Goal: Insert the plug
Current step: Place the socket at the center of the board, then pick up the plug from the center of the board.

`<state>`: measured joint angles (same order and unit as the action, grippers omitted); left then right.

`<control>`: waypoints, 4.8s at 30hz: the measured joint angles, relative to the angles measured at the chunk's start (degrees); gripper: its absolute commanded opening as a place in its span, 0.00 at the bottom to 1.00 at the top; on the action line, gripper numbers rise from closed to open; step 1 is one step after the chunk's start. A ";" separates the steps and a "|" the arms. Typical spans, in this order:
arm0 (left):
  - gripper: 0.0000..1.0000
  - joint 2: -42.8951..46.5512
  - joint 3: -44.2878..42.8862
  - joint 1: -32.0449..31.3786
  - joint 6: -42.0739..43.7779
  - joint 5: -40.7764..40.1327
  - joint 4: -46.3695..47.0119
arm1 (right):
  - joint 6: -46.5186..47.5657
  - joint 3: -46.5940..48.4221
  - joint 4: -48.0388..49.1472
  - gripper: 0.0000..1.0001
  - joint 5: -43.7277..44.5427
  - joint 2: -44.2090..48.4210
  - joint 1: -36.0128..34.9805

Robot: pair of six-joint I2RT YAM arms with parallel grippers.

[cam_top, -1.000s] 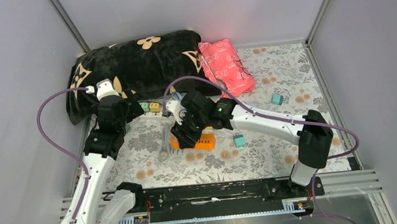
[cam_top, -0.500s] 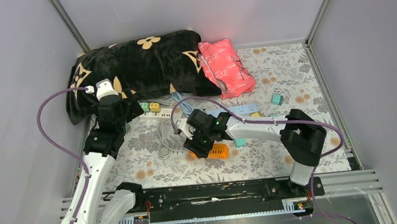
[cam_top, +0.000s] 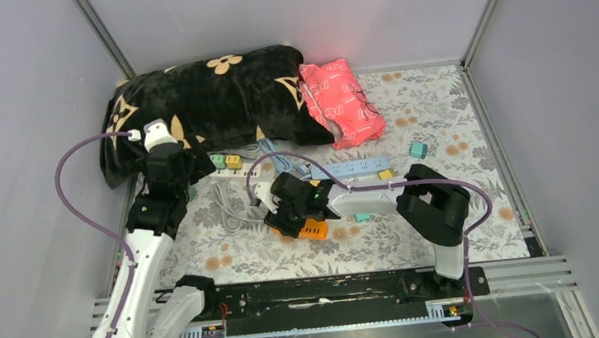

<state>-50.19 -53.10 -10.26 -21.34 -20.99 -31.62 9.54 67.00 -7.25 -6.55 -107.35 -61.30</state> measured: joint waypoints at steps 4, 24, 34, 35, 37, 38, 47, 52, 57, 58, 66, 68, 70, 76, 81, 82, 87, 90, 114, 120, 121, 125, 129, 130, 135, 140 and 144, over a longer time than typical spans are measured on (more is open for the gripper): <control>1.00 -0.35 0.02 0.15 0.00 0.02 0.00 | -0.09 -0.20 2.14 0.37 1.03 -0.50 -0.33; 1.00 -6.67 0.09 0.20 -7.82 -0.39 -2.80 | -4.39 -17.77 15.82 0.99 3.21 16.83 -0.37; 1.00 -17.22 -0.46 1.90 -18.08 -2.97 -11.43 | -8.50 -28.22 24.15 0.99 15.78 26.34 -0.42; 1.00 -18.12 -0.46 2.47 -18.82 -2.93 -11.85 | -8.85 -28.50 24.24 0.99 16.70 26.64 -0.42; 1.00 -20.09 -0.46 4.13 -20.28 -2.54 -12.31 | -9.27 -28.52 24.63 0.99 17.94 26.73 -0.42; 1.00 -21.14 -0.46 5.33 -20.92 -2.27 -12.33 | -9.46 -28.52 24.76 0.99 18.27 26.80 -0.42; 1.00 -28.41 -0.46 13.33 -25.88 0.76 -10.51 | -10.12 -28.94 25.49 0.99 20.52 27.69 -0.42; 0.93 -34.25 -0.46 16.65 -29.20 4.24 -6.54 | -10.10 -28.94 25.55 0.99 20.52 27.69 -0.42; 0.92 -40.85 -0.81 19.52 -31.69 5.42 -4.81 | -10.10 -28.94 25.55 0.99 20.52 27.69 -0.42; 0.92 -41.72 -1.01 19.76 -32.00 5.49 -4.70 | -10.10 -28.94 25.55 0.99 20.52 27.69 -0.42; 0.88 -48.13 -4.85 20.37 -33.77 6.16 -3.56 | -10.05 -28.94 25.57 0.99 20.52 27.67 -0.42; 0.86 -48.54 -5.35 20.55 -34.01 6.14 -3.61 | -10.05 -28.94 25.57 0.99 20.52 27.65 -0.42; 0.84 -48.96 -5.79 20.68 -34.14 5.99 -3.65 | -10.03 -28.94 25.59 0.99 20.50 27.58 -0.42; 0.65 -49.55 -6.36 20.94 -34.29 5.09 -3.67 | -10.03 -28.94 25.66 0.99 20.48 27.58 -0.42; 0.52 -49.62 -6.36 20.96 -34.21 4.57 -3.63 | -10.05 -28.94 25.79 0.99 20.41 27.58 -0.42; 0.50 -49.62 -6.34 20.96 -34.18 4.55 -3.63 | -10.05 -28.94 25.79 0.99 20.41 27.58 -0.42; 0.29 -49.35 -6.03 20.98 -33.62 4.48 -3.48 | -10.05 -28.94 25.73 0.99 20.37 27.58 -0.42; 0.14 -47.87 -4.24 20.98 -33.07 4.50 -3.02 | -10.05 -28.92 25.64 0.99 20.35 27.58 -0.42; 0.06 -13.07 9.01 1.86 -25.29 7.52 2.43 | -10.51 -22.18 9.90 0.99 19.12 32.48 -0.42; 0.07 -4.96 12.02 -4.94 -22.40 8.66 6.95 | -11.61 -17.00 0.68 0.99 19.45 33.62 0.35; 0.07 -3.65 12.59 -5.95 -21.79 8.83 7.76 | -11.89 -16.06 -0.76 0.99 19.37 33.75 0.74; 0.08 1.57 15.45 -10.40 -19.98 9.46 11.37 | -14.05 -11.26 -7.56 0.99 16.85 34.58 4.90; 0.08 4.68 18.86 -16.24 -18.38 9.57 15.85 | -17.07 -5.51 -13.99 0.99 10.64 35.08 11.67; 0.08 4.81 19.37 -17.94 -17.77 9.49 16.63 | -17.66 -4.09 -15.30 0.99 9.42 35.10 12.92; 0.09 4.52 20.81 -27.08 -13.14 8.52 22.34 | -19.52 3.28 -22.47 0.99 4.02 34.75 15.13; 0.09 1.81 21.05 -34.75 -6.95 8.02 29.44 | -20.79 9.79 -27.47 0.99 -1.14 32.35 18.75; 0.09 -0.07 22.05 -39.04 -1.88 8.59 34.73 | -21.64 13.00 -30.23 0.99 -5.49 29.57 21.24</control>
<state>-50.26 -31.05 -49.30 -23.22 -12.40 3.11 -12.10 80.01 -37.47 -12.03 -77.78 -40.05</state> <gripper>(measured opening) 0.523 0.992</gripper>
